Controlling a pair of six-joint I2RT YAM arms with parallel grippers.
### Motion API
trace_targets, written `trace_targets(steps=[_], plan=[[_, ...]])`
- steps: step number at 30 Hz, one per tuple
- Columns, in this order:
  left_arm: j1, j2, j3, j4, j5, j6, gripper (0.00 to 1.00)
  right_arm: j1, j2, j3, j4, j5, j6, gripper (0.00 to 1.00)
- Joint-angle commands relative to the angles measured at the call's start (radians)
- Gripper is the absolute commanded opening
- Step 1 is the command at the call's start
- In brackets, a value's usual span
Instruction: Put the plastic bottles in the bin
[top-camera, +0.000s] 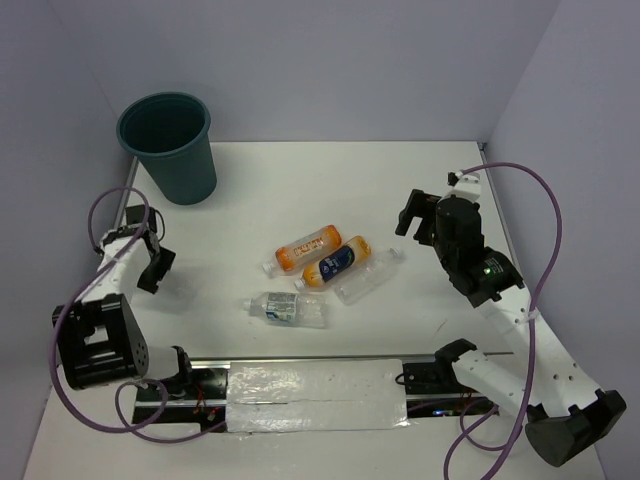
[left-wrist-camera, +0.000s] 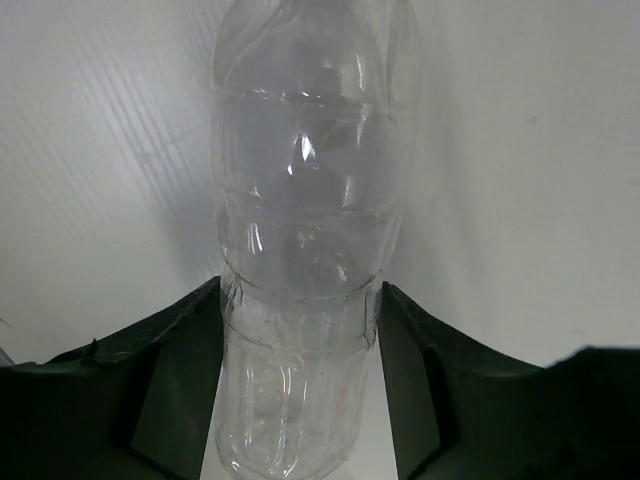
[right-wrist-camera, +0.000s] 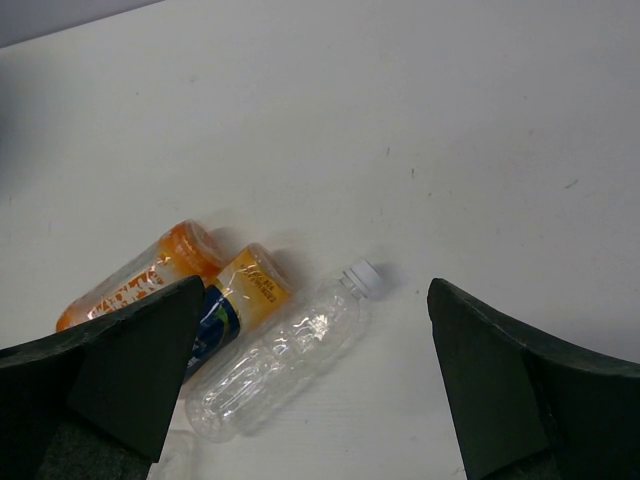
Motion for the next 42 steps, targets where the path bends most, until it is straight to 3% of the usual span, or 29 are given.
trace_targets(steps=[1, 5, 10, 12, 18, 24, 35, 39, 42], plan=[[0.005, -0.126, 0.131, -0.015, 0.014, 0.15, 0.58, 0.007, 0.0, 0.013, 0.032, 0.033, 0.012, 1.0], [0.004, -0.283, 0.295, -0.067, 0.091, 0.407, 0.58, 0.008, 0.005, 0.008, 0.044, 0.035, 0.02, 1.0], [0.002, -0.352, 0.556, 0.006, 0.263, 0.595, 0.59, 0.007, 0.02, 0.005, 0.087, 0.007, 0.037, 1.0], [0.002, -0.297, 0.689, 0.034, 0.285, 0.638, 0.55, 0.007, 0.04, 0.027, 0.085, -0.017, 0.052, 1.0], [-0.002, -0.051, 1.013, 0.152, 0.32, 0.669, 0.61, 0.007, 0.043, 0.074, 0.056, -0.037, 0.061, 1.0], [-0.019, 0.22, 1.243, 0.204, 0.314, 0.702, 0.63, 0.007, -0.011, 0.062, 0.033, -0.01, 0.046, 1.0], [-0.035, 0.455, 1.279, 0.334, 0.323, 0.719, 0.65, 0.007, 0.032, 0.077, 0.001, -0.002, 0.057, 1.0], [-0.044, 0.454, 1.163, 0.418, 0.308, 0.704, 0.68, 0.008, 0.043, 0.085, 0.01, 0.003, 0.066, 1.0], [-0.058, 0.461, 1.124, 0.434, 0.291, 0.699, 0.94, 0.007, 0.051, 0.09, 0.015, 0.006, 0.066, 1.0]])
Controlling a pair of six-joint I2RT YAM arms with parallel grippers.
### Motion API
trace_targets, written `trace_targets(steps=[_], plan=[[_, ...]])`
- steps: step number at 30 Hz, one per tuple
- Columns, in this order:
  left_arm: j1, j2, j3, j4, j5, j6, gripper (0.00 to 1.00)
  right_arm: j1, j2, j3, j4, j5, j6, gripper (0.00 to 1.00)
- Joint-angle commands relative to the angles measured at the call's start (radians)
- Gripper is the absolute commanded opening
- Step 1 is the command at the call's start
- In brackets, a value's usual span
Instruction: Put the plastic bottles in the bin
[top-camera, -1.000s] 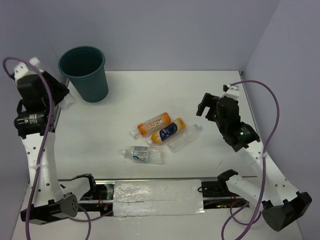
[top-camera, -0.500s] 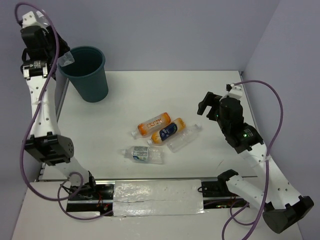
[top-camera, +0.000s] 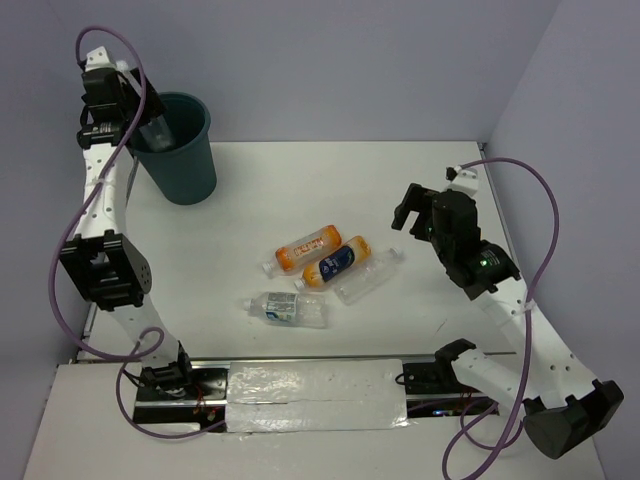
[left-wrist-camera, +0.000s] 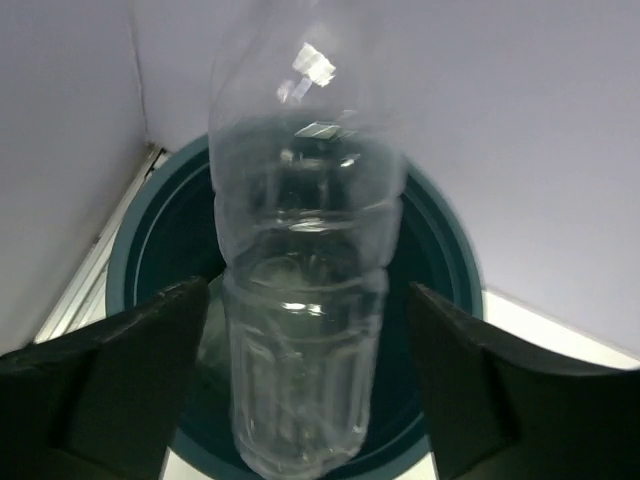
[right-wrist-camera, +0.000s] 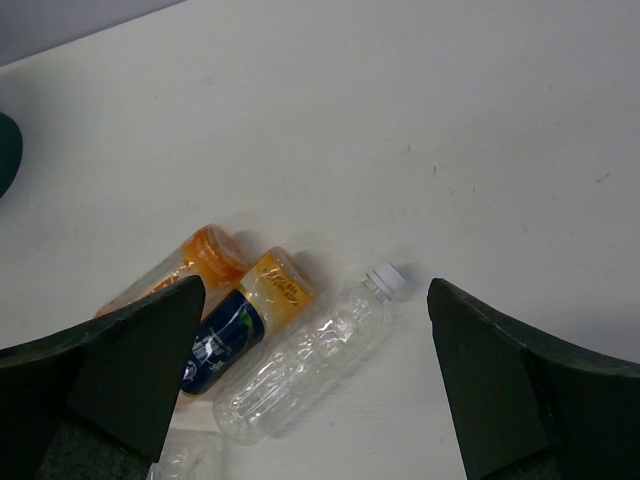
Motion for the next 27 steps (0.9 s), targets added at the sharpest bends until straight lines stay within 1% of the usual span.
trace_targets(steps=[1, 2, 4, 6, 7, 8, 10, 11, 12, 13, 15, 16, 17, 18, 19, 20, 21, 23, 25, 27], plan=[[-0.026, 0.002, -0.01, 0.063, -0.02, -0.006, 0.99, 0.007, 0.004, 0.059, 0.015, 0.03, 0.01, 1.0], [-0.046, 0.025, 0.037, 0.036, -0.029, 0.009, 0.99, 0.007, 0.007, 0.062, 0.01, 0.037, 0.013, 1.0], [-0.076, 0.037, 0.094, -0.019, -0.1, 0.034, 0.99, 0.007, 0.008, 0.065, 0.007, 0.044, 0.019, 1.0], [-0.142, 0.007, 0.125, -0.052, -0.155, 0.095, 0.99, 0.007, 0.007, 0.071, 0.002, 0.043, 0.026, 1.0], [-0.17, -0.011, 0.12, -0.058, -0.214, 0.123, 0.99, 0.007, 0.004, 0.072, 0.002, 0.04, 0.029, 1.0], [-0.237, -0.059, 0.113, -0.064, -0.247, 0.176, 0.99, 0.007, 0.001, 0.072, 0.002, 0.041, 0.03, 1.0], [-0.302, -0.109, 0.072, -0.108, -0.311, 0.212, 0.99, 0.007, -0.005, 0.065, 0.004, 0.043, 0.036, 1.0], [-0.363, -0.164, 0.05, -0.13, -0.327, 0.206, 0.99, 0.007, -0.013, 0.06, 0.007, 0.041, 0.039, 1.0], [-0.391, -0.191, -0.006, -0.148, -0.33, 0.197, 0.99, 0.008, -0.016, 0.048, 0.015, 0.038, 0.042, 1.0], [-0.443, -0.247, -0.043, -0.188, -0.312, 0.174, 0.98, 0.007, -0.019, 0.043, 0.016, 0.035, 0.042, 1.0], [-0.491, -0.309, -0.132, -0.201, -0.277, 0.157, 0.97, 0.007, -0.019, 0.037, 0.018, 0.027, 0.047, 1.0], [-0.511, -0.341, -0.238, -0.199, -0.251, 0.154, 0.97, 0.007, -0.019, 0.036, 0.015, 0.026, 0.047, 1.0], [-0.546, -0.399, -0.287, -0.188, -0.182, 0.151, 0.97, 0.007, -0.018, 0.036, 0.012, 0.023, 0.049, 1.0], [-0.56, -0.424, -0.336, -0.184, -0.142, 0.146, 0.97, 0.007, -0.018, 0.037, 0.009, 0.018, 0.047, 1.0], [-0.569, -0.465, -0.417, -0.182, -0.097, 0.137, 0.96, 0.007, -0.019, 0.034, 0.007, 0.02, 0.047, 1.0], [-0.581, -0.484, -0.455, -0.169, 0.005, 0.137, 0.96, 0.007, -0.022, 0.031, 0.007, 0.021, 0.046, 1.0], [-0.586, -0.501, -0.531, -0.156, 0.062, 0.14, 0.97, 0.008, -0.028, 0.025, 0.01, 0.024, 0.047, 1.0], [-0.61, -0.528, -0.614, -0.13, 0.177, 0.157, 0.99, 0.007, -0.033, 0.019, 0.012, 0.023, 0.053, 1.0], [-0.647, -0.521, -0.651, -0.107, 0.202, 0.169, 0.99, 0.007, -0.036, 0.016, 0.013, 0.017, 0.056, 1.0], [-0.67, -0.486, -0.689, -0.072, 0.169, 0.19, 0.99, 0.007, -0.038, 0.007, 0.022, 0.009, 0.065, 1.0]])
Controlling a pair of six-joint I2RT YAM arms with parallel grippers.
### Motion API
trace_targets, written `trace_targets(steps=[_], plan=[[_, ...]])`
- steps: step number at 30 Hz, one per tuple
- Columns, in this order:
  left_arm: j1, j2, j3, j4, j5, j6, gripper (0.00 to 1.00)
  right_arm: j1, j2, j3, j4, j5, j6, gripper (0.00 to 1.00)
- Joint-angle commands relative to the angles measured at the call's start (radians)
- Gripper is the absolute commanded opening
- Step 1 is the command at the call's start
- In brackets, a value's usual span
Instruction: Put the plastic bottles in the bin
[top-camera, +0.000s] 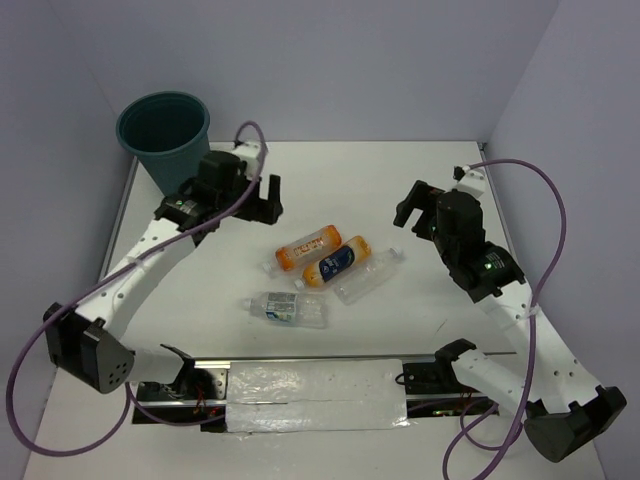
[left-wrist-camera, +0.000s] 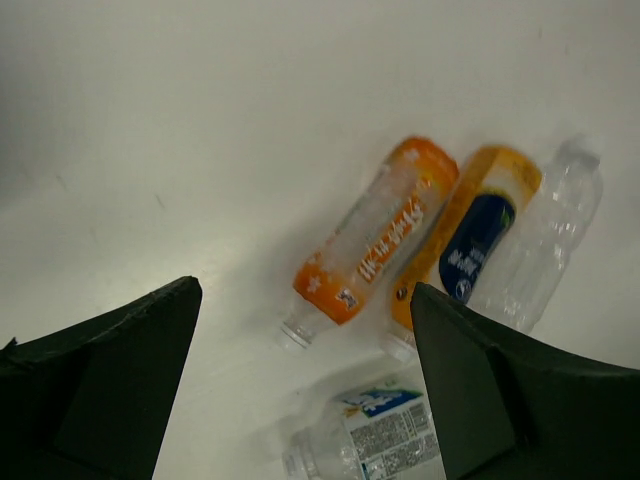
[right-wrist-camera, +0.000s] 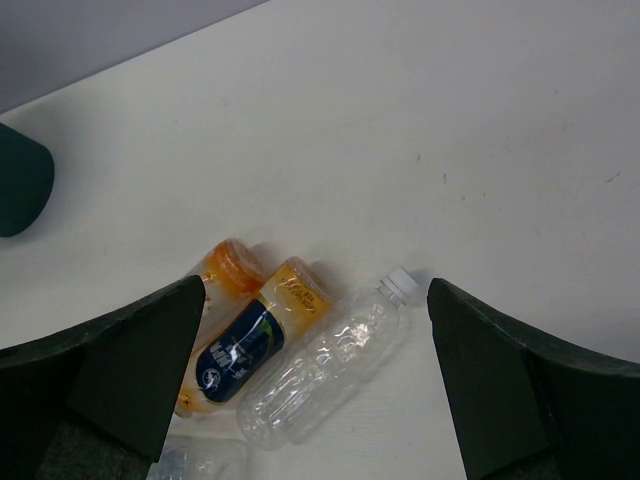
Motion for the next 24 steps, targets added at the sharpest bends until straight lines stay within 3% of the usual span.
trace_targets(steps=[1, 12, 24], plan=[[-0.051, 0.055, -0.037, 0.074, 0.087, 0.054, 0.99, 0.007, -0.02, -0.014, 0.028, -0.011, 0.022, 1.0], [-0.151, 0.368, 0.049, -0.021, 0.004, 0.163, 0.99, 0.007, -0.031, 0.002, -0.007, -0.015, 0.029, 1.0], [-0.187, 0.54, 0.081, 0.005, -0.046, 0.161, 0.99, 0.008, -0.023, 0.007, -0.014, -0.023, 0.051, 1.0]])
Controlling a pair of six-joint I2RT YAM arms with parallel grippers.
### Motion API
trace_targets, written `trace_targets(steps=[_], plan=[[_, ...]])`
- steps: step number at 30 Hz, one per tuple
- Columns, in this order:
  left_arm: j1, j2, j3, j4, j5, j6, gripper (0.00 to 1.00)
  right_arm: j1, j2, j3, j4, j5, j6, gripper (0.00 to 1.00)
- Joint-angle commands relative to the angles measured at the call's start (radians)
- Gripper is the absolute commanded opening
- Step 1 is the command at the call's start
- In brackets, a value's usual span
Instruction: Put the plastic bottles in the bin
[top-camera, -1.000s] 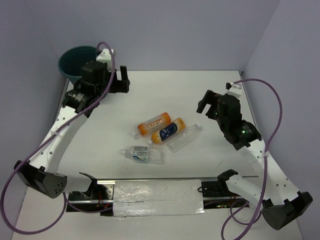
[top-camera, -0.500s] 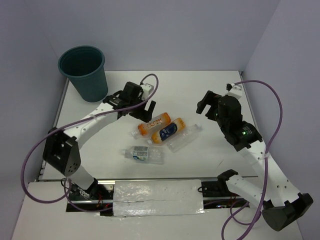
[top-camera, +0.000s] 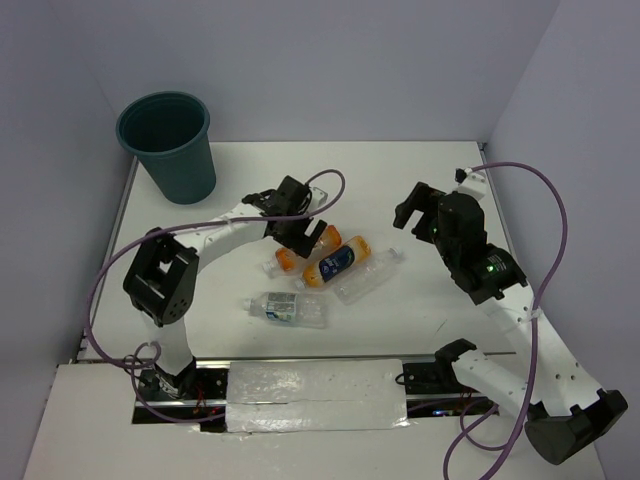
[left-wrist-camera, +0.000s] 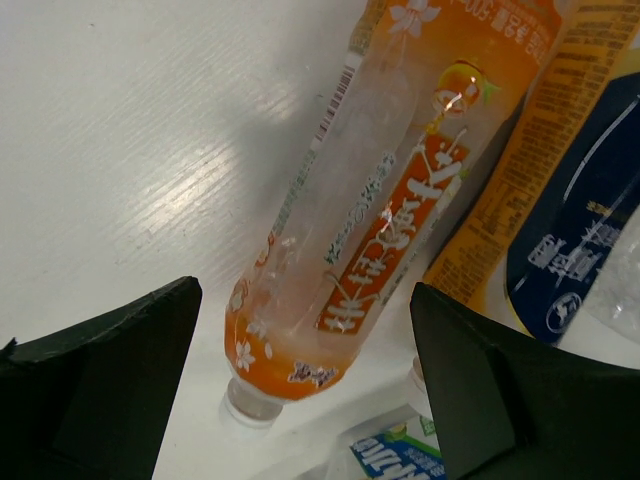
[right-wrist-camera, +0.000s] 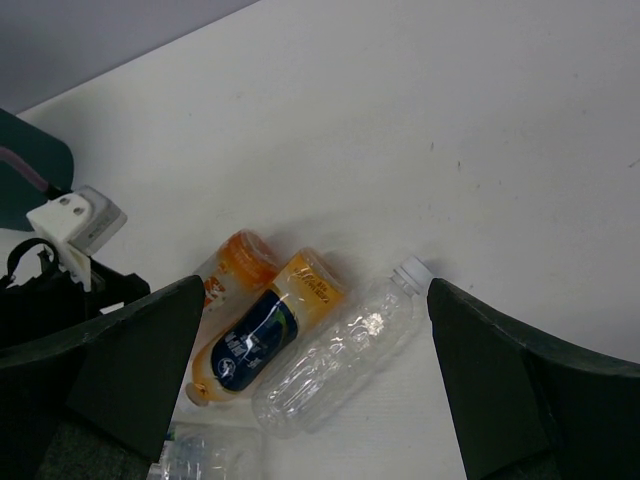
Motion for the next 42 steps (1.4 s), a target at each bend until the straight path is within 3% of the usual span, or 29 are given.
trace_targets(steps=[1, 12, 17, 22, 25, 31, 38, 42], plan=[[-0.004, 0.052, 0.042, 0.025, -0.024, 0.016, 1.0, 0.007, -0.004, 0.015, -0.001, 0.004, 0.01, 1.0], [-0.004, 0.17, 0.103, 0.019, -0.098, 0.03, 0.95, 0.007, -0.02, 0.007, -0.008, 0.023, 0.006, 1.0], [-0.004, 0.172, 0.119, 0.006, -0.133, 0.04, 0.74, 0.007, -0.021, 0.012, -0.005, 0.033, 0.0, 1.0], [0.001, 0.083, 0.163, -0.039, -0.198, 0.037, 0.66, 0.007, -0.014, 0.024, -0.003, 0.039, -0.003, 1.0], [0.013, 0.013, 0.232, -0.073, -0.219, 0.046, 0.66, 0.007, -0.014, 0.025, 0.0, 0.034, -0.005, 1.0], [0.112, -0.101, 0.523, -0.201, -0.239, 0.053, 0.7, 0.007, -0.007, 0.025, 0.003, 0.04, -0.011, 1.0], [0.303, -0.173, 0.767, -0.165, -0.209, 0.039, 0.77, 0.007, -0.009, 0.024, 0.014, 0.024, -0.011, 1.0], [0.41, -0.175, 0.789, -0.036, -0.267, 0.034, 0.79, 0.007, -0.017, 0.018, 0.012, 0.023, -0.017, 1.0]])
